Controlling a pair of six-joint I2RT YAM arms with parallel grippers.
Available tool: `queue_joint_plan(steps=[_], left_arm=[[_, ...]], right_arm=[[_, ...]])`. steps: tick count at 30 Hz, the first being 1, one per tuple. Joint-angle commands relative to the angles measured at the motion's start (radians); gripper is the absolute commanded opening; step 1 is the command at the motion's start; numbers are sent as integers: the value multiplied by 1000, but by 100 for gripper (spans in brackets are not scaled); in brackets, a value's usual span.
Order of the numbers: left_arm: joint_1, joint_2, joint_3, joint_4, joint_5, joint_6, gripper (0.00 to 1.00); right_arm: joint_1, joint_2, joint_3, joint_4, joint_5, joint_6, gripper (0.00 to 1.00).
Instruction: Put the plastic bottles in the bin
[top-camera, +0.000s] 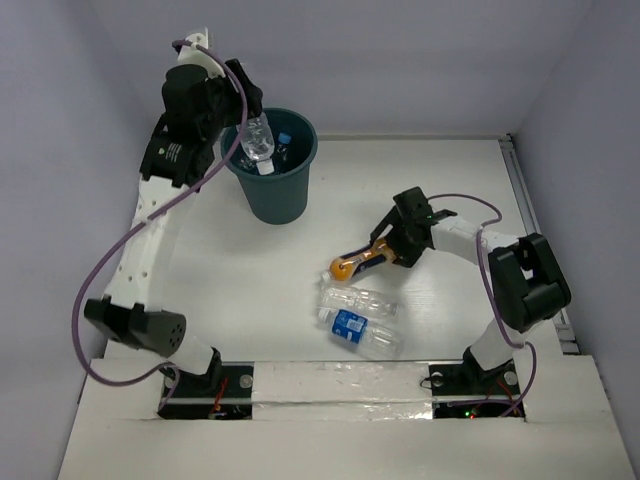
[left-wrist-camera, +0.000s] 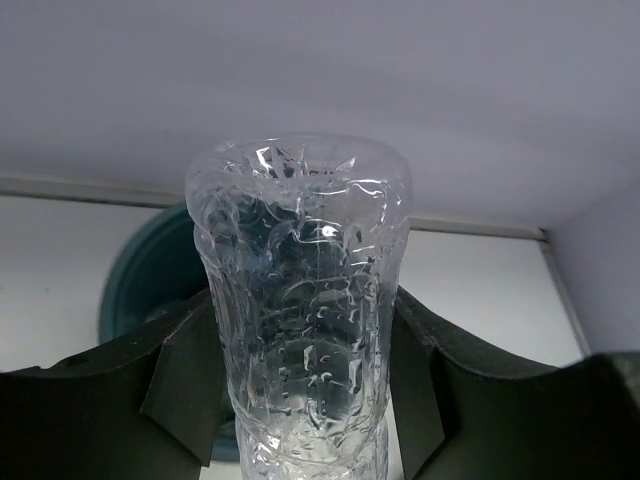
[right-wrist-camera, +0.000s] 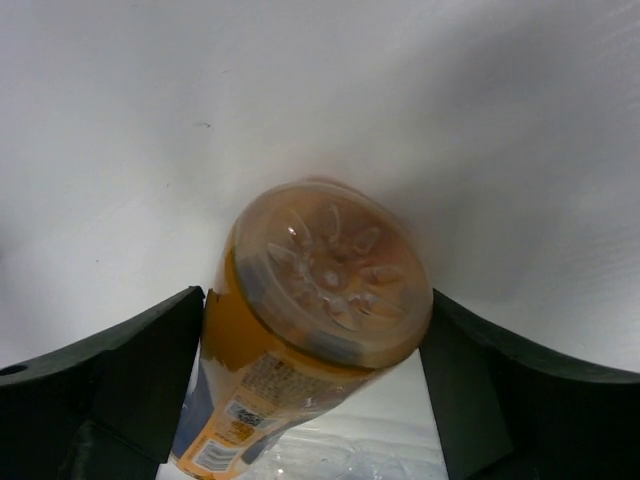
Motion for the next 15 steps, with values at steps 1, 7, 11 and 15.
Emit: queue_joint_plan(steps=[1, 7, 11, 15], left_arm=[[54, 90, 30, 87, -34, -43, 37], [65, 239, 116, 162, -136, -13, 38], [65, 299, 168, 190, -171, -5, 39], [65, 313, 179, 230, -177, -11, 40]], right_arm=[[1, -18, 49, 50, 0, 5, 79], [1, -87, 73, 87, 23, 12, 49], [1, -177, 125, 64, 82, -40, 44], [1, -260, 227, -2, 121, -109, 44]])
